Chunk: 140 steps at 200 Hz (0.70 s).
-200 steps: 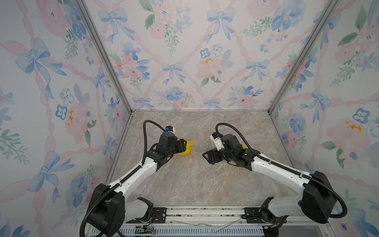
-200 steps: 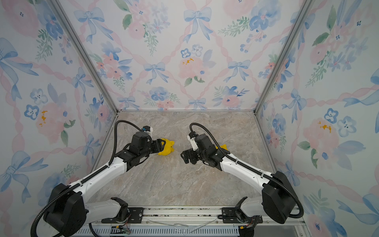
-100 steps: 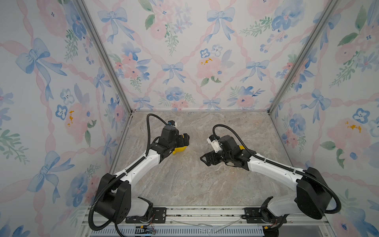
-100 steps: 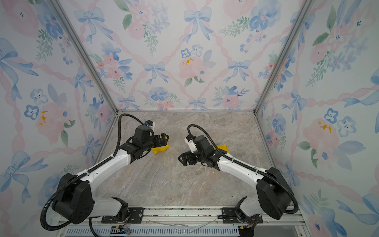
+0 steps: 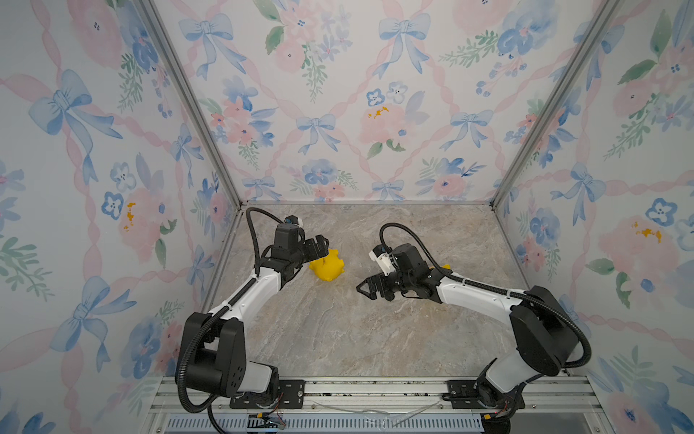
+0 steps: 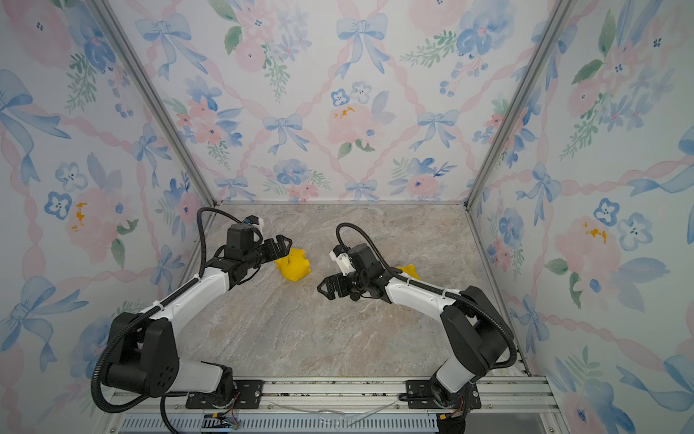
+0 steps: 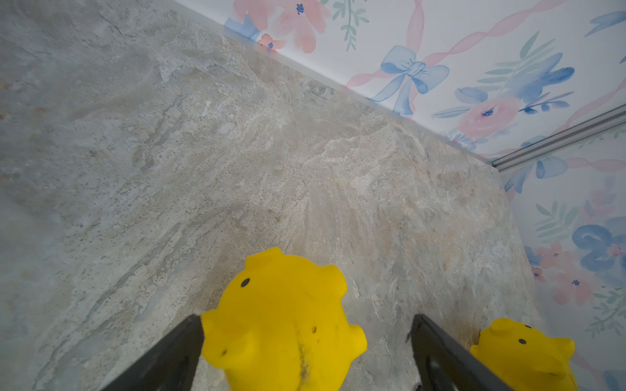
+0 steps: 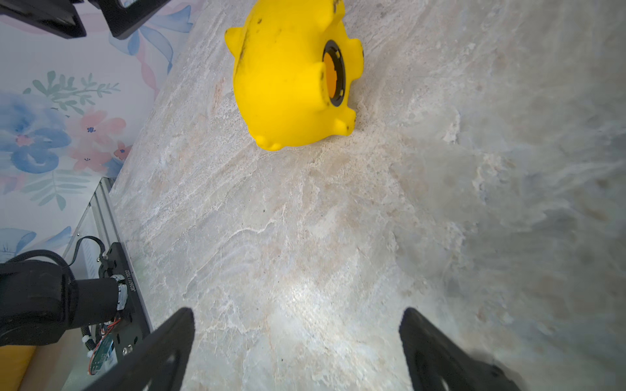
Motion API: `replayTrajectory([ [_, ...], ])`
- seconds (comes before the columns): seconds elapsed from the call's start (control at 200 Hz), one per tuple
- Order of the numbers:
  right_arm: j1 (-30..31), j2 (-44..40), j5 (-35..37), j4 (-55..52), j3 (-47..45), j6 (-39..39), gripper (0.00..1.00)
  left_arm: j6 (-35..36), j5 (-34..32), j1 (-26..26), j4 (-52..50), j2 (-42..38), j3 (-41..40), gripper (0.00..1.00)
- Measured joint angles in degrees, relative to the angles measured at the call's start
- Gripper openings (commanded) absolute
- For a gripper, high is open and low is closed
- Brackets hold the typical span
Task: Open piggy banks
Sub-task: Place the piggy bank at the center of the board.
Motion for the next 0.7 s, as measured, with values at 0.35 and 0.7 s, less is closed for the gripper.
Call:
replayTrajectory([
  [0.35, -2.89, 14.36, -8.13, 6.01, 13.40, 4.37, 0.98, -3.45, 7.76, 2.82, 9.14, 8.33, -4.44, 0.98],
  [0.7, -3.43, 19.43, -10.64, 12.63, 16.20, 13.84, 0.96, -5.88, 11.02, 2.86, 12.63, 6.84, -7.67, 0.98],
])
